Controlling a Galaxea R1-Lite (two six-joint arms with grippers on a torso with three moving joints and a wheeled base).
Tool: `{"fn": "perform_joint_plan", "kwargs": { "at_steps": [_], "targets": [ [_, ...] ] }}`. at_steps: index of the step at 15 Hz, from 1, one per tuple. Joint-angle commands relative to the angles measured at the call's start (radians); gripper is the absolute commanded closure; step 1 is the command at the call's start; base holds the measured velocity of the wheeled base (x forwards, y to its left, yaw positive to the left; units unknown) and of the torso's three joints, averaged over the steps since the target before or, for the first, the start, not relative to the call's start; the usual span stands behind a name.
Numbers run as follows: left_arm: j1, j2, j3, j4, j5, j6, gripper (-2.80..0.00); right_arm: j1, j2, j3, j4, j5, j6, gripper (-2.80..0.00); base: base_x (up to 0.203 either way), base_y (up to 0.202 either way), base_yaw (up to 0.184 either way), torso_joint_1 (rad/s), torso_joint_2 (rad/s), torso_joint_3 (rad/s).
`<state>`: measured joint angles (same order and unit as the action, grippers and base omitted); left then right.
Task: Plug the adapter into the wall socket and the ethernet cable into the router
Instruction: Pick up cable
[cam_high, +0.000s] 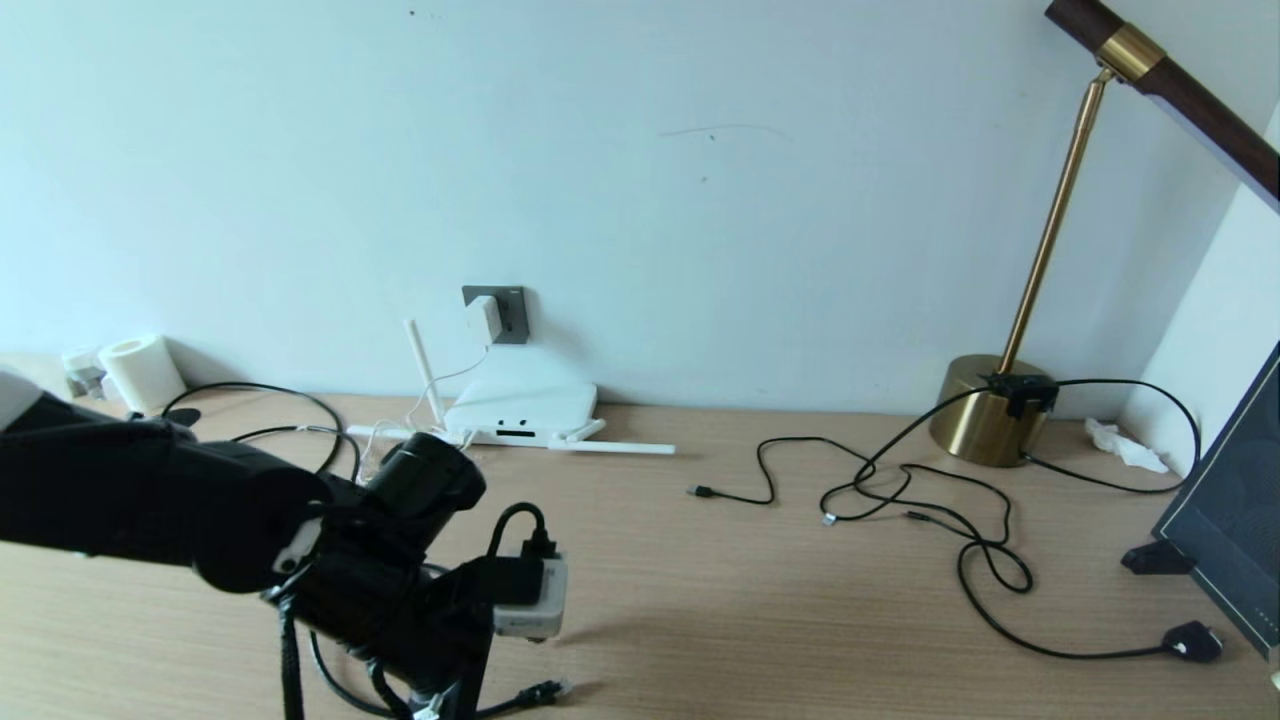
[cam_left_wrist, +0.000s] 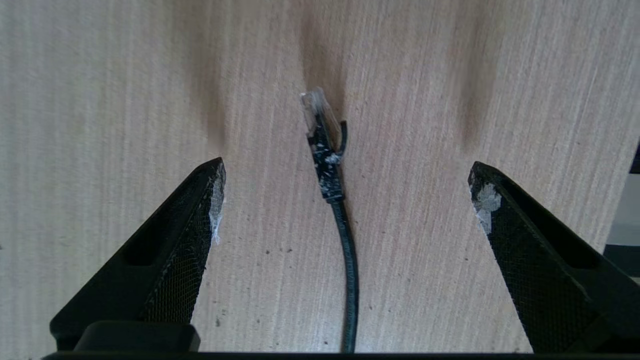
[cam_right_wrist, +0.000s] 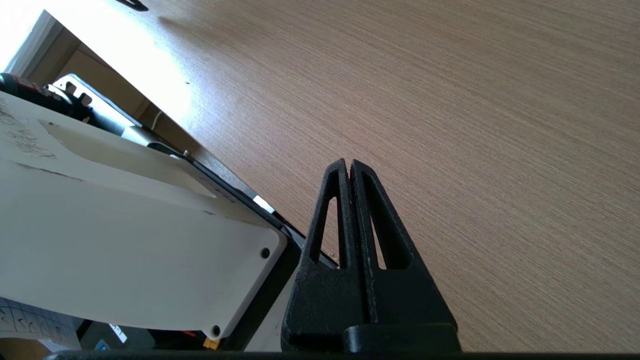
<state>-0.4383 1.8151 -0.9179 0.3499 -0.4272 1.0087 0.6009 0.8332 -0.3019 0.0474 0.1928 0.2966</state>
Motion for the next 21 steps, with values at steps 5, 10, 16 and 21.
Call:
{"fn": "perform_joint_plan", "kwargs": {
  "at_steps": [5, 10, 16, 21],
  "targets": [
    [0.000, 0.015, -0.007, 0.017, -0.002, 0.005, -2.80, 0.000, -0.003, 0.006, 0.000, 0.001, 0.003, 0.00, 0.000, 0.000, 0.000, 0.000, 0.00, 0.000],
    [0.000, 0.018, -0.006, 0.018, -0.004, 0.005, 0.00, 0.000, -0.003, 0.004, 0.000, 0.001, 0.005, 0.00, 0.000, 0.000, 0.000, 0.000, 0.00, 0.000],
    [-0.001, 0.015, -0.001, 0.020, -0.004, 0.005, 0.00, 0.000, -0.012, 0.004, 0.000, 0.001, 0.006, 0.00, 0.000, 0.000, 0.000, 0.000, 0.00, 0.000],
    [0.000, -0.033, -0.005, 0.023, -0.007, 0.006, 0.00, -0.022, 0.069, -0.106, 0.000, 0.006, 0.168, 0.00, 0.000, 0.000, 0.000, 0.000, 0.00, 0.000]
  ]
}}
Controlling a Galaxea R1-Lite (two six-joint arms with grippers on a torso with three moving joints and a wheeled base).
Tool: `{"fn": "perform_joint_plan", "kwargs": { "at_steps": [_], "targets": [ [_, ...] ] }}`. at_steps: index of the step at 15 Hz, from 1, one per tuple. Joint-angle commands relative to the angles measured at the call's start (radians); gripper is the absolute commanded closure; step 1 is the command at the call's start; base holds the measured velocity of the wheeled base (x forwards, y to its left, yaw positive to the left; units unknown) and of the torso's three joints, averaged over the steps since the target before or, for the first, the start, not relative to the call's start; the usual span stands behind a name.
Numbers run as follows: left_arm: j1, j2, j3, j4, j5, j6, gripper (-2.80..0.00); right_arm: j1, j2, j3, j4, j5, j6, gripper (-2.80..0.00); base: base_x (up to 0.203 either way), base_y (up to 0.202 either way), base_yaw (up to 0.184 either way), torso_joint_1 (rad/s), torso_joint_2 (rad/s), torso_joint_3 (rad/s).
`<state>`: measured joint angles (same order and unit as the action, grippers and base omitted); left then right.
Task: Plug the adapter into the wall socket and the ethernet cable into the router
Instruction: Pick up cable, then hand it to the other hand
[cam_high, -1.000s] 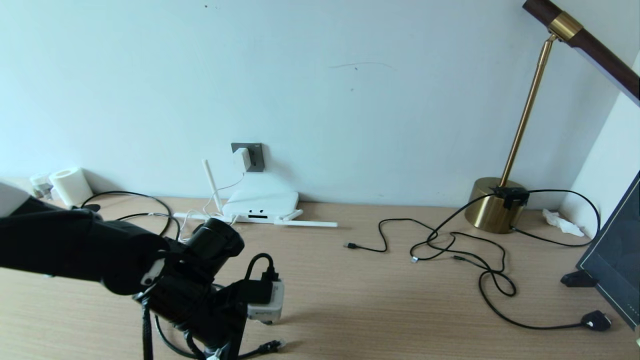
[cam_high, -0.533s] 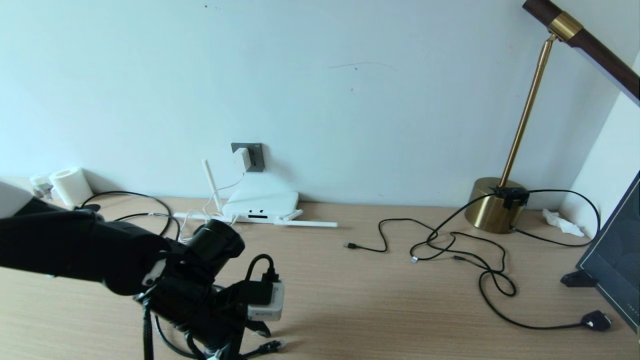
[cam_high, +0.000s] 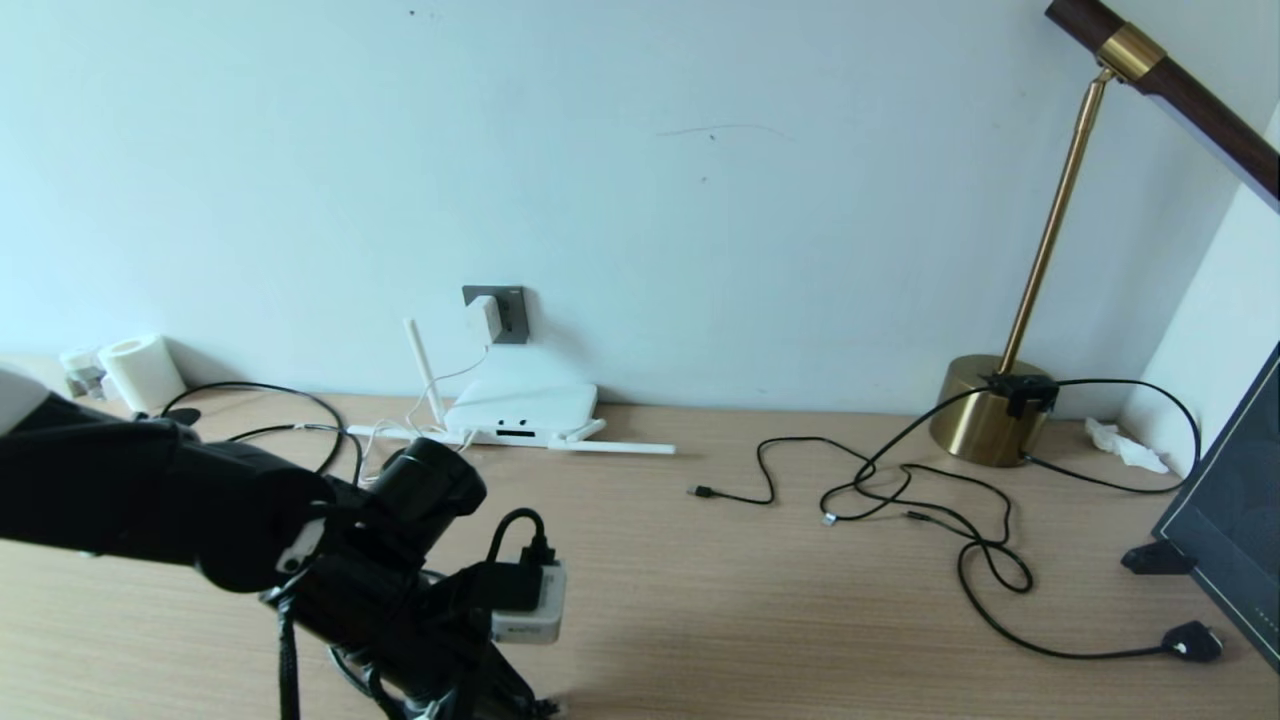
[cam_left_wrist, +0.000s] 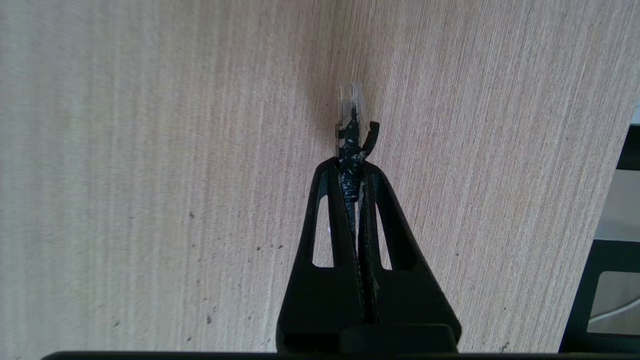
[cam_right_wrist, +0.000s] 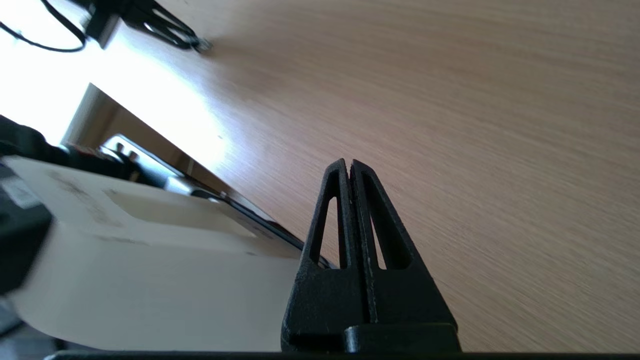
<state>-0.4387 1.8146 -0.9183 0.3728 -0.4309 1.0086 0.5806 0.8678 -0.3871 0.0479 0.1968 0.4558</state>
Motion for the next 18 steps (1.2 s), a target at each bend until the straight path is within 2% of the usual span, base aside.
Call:
{"fn": "perform_joint_plan", "kwargs": {
  "at_steps": [1, 3, 4, 7, 10, 14, 18],
  "targets": [
    [0.000, -0.059, -0.017, 0.000, -0.003, 0.006, 0.00, -0.002, 0.061, -0.056, 0.001, 0.007, 0.013, 0.00, 0.000, 0.000, 0.000, 0.000, 0.00, 0.000],
    [0.001, -0.106, -0.080, 0.005, -0.003, 0.005, 0.00, -0.001, 0.117, -0.137, 0.002, 0.050, 0.014, 0.00, 0.000, 0.000, 0.000, 0.000, 0.00, 0.000],
    [0.003, -0.123, -0.123, 0.014, -0.003, 0.005, 0.00, -0.001, 0.154, -0.181, 0.003, 0.104, 0.013, -2.80, 0.000, 0.000, 0.000, 0.000, 0.00, 0.000],
    [-0.002, -0.149, -0.218, 0.026, -0.003, -0.003, 0.00, -0.001, 0.266, -0.296, 0.003, 0.231, 0.017, -2.80, 0.000, 0.000, 0.000, 0.000, 0.00, 0.000],
    [-0.031, -0.158, -0.322, 0.022, -0.003, -0.005, 0.00, 0.001, 0.291, -0.355, 0.002, 0.283, 0.018, -2.80, 0.000, 0.000, 0.000, 0.000, 0.00, 0.000],
    [-0.138, -0.141, -0.415, 0.011, 0.035, -0.011, 0.00, 0.000, 0.403, -0.457, 0.000, 0.300, 0.022, -2.80, 0.000, 0.000, 0.000, 0.000, 0.00, 0.000],
    [-0.155, -0.114, -0.466, -0.041, 0.072, -0.016, 0.00, -0.001, 0.544, -0.587, -0.002, 0.311, 0.019, -2.80, 0.000, 0.000, 0.000, 0.000, 0.00, 0.000]
  ]
}}
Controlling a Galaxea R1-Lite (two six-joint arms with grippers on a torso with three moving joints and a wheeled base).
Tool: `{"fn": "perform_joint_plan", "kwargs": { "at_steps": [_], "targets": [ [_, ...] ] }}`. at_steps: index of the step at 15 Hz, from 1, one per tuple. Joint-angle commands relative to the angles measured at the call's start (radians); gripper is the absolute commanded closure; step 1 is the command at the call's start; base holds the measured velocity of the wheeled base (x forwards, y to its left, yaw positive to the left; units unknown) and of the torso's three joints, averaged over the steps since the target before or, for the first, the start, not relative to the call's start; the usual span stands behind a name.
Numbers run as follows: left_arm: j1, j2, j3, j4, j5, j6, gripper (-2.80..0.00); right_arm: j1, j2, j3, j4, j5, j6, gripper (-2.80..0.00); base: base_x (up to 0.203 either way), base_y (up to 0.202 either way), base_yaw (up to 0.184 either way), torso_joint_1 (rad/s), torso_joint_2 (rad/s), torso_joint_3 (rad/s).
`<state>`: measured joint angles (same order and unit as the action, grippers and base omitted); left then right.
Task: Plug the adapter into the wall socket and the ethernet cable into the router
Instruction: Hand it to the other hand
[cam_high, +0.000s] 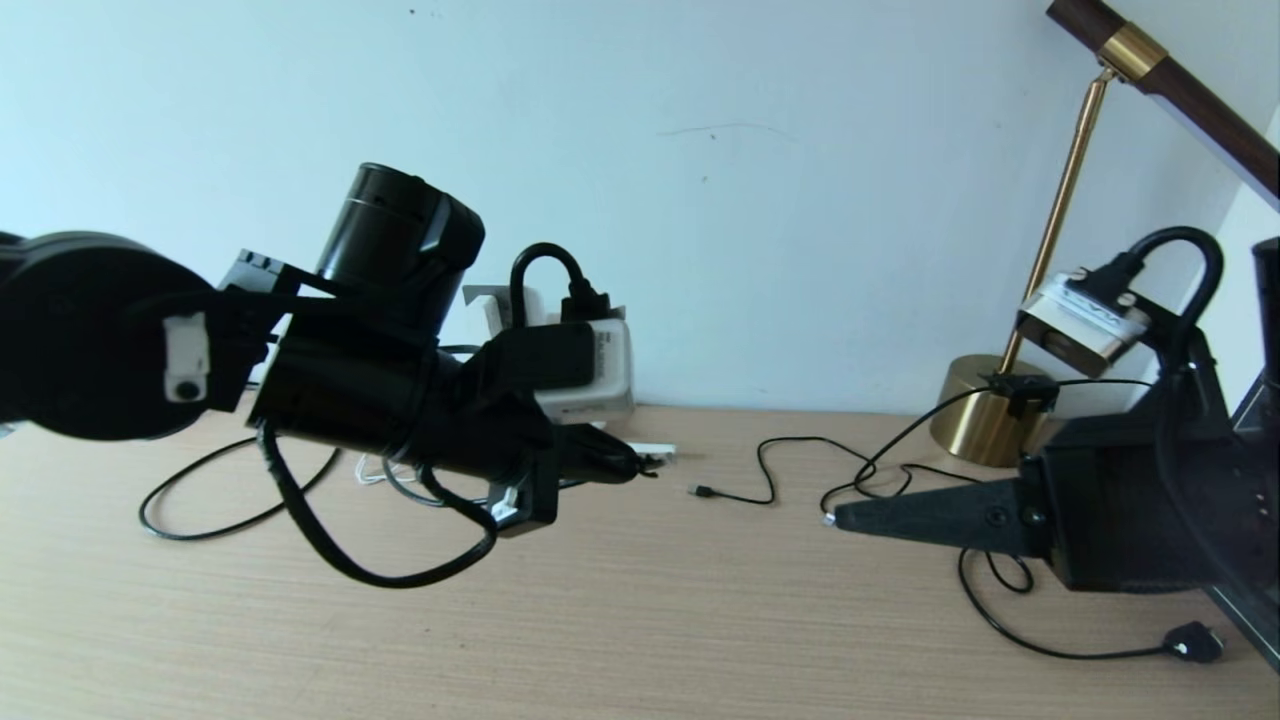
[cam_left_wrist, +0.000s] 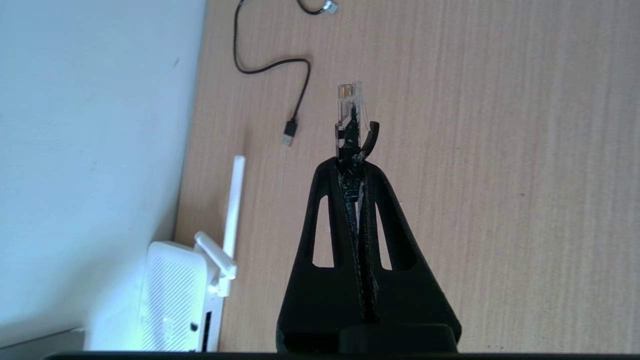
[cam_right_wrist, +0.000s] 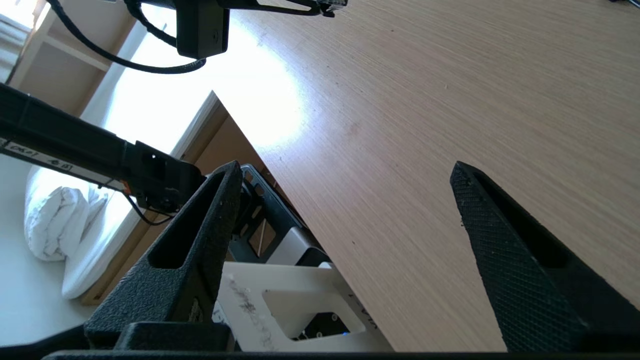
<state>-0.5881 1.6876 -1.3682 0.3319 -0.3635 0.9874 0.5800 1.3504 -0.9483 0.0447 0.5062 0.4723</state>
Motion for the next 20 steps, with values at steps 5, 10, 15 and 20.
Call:
{"fn": "perform_joint_plan", "kwargs": {
  "at_steps": [5, 10, 15, 20],
  "targets": [
    [-0.042, -0.010, -0.015, 0.010, 0.005, 0.005, 0.00, 0.001, 0.155, -0.063, -0.117, 0.097, 0.005, -2.80, 0.000, 0.000, 0.000, 0.000, 0.00, 0.000],
    [-0.056, -0.018, -0.034, 0.004, 0.033, 0.005, 0.00, 0.003, 0.217, -0.125, -0.135, 0.136, 0.000, -2.80, 0.000, 0.000, 0.000, 0.000, 0.00, 0.000],
    [-0.056, -0.053, -0.065, 0.069, 0.034, 0.005, 0.00, 0.000, 0.226, -0.163, -0.135, 0.201, 0.003, -2.80, 0.000, 0.000, 0.000, 0.000, 0.00, 0.000],
    [-0.052, -0.065, -0.074, 0.063, 0.026, 0.002, 0.00, 0.004, 0.220, -0.155, -0.134, 0.201, 0.005, -2.80, 0.000, 0.000, 0.000, 0.000, 0.00, 0.000]
  ]
}}
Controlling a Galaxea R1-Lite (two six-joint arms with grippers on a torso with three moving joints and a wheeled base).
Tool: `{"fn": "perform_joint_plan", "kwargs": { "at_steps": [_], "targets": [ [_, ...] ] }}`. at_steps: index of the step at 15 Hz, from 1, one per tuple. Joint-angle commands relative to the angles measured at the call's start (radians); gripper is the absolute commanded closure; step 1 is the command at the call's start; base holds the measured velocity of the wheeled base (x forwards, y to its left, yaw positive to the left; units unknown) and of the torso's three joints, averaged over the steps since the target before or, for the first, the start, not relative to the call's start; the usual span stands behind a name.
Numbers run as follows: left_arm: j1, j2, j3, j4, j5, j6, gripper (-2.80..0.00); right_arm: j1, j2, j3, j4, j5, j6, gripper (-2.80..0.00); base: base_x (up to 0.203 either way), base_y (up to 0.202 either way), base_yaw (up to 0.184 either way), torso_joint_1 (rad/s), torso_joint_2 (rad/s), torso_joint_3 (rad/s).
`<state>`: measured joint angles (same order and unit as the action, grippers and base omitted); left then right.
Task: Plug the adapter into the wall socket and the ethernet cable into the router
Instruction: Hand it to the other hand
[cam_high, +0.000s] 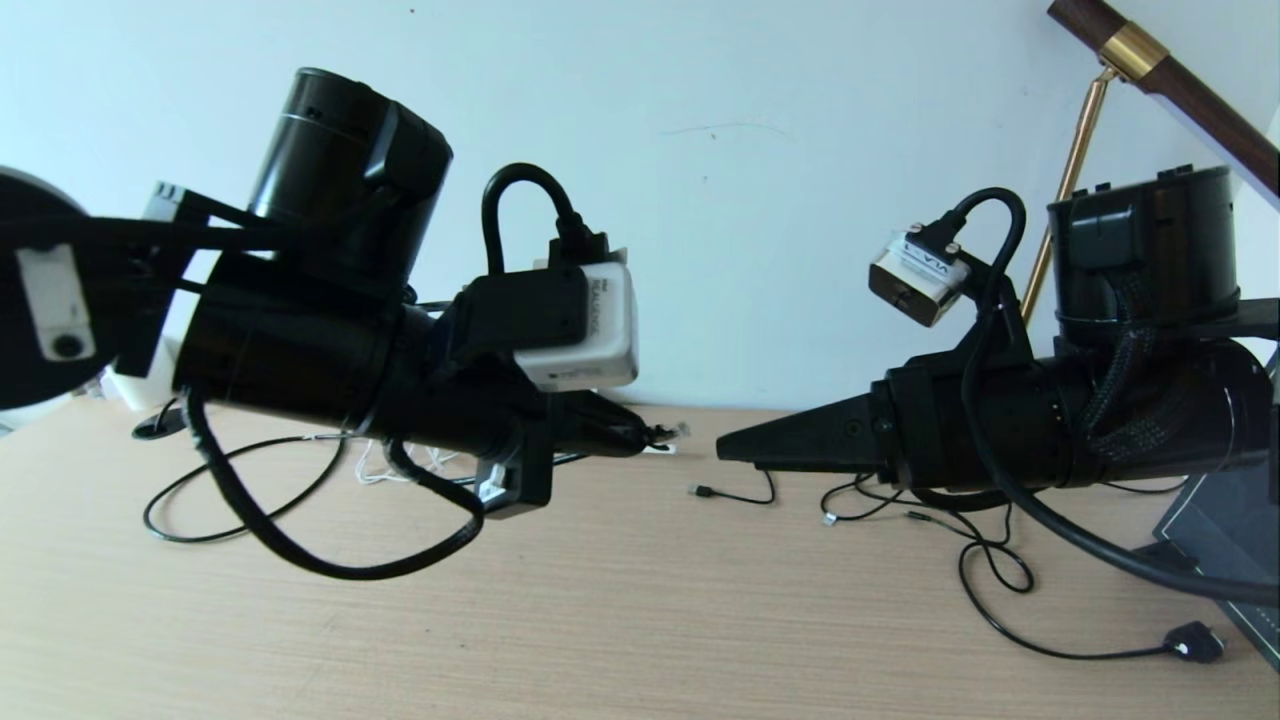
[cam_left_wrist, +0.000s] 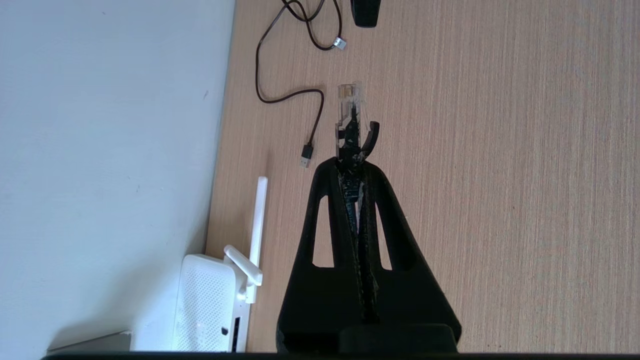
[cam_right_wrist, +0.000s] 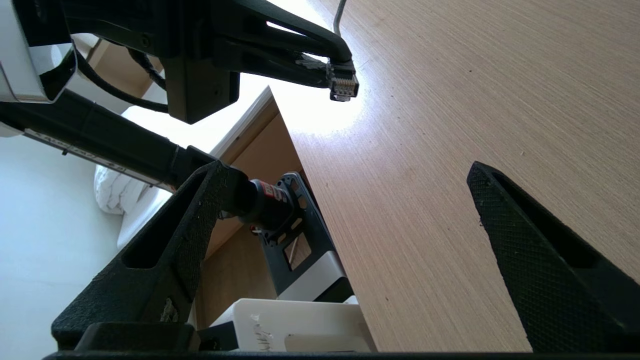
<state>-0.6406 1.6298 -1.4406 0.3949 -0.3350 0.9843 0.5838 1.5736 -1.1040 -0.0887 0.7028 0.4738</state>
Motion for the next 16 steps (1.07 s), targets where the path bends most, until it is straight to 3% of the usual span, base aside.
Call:
{"fn": "perform_joint_plan", "kwargs": {
  "at_steps": [1, 16],
  "targets": [
    [0.001, -0.008, -0.001, -0.002, -0.002, 0.005, 0.00, 0.001, -0.001, 0.000, -0.002, 0.004, 0.002, -2.80, 0.000, 0.000, 0.000, 0.000, 0.00, 0.000],
    [-0.068, 0.015, 0.008, -0.070, 0.001, -0.015, 0.00, 0.030, 0.017, -0.037, -0.002, -0.001, 0.000, -2.80, 0.000, 0.000, 0.000, 0.000, 0.00, 0.000]
  ]
}}
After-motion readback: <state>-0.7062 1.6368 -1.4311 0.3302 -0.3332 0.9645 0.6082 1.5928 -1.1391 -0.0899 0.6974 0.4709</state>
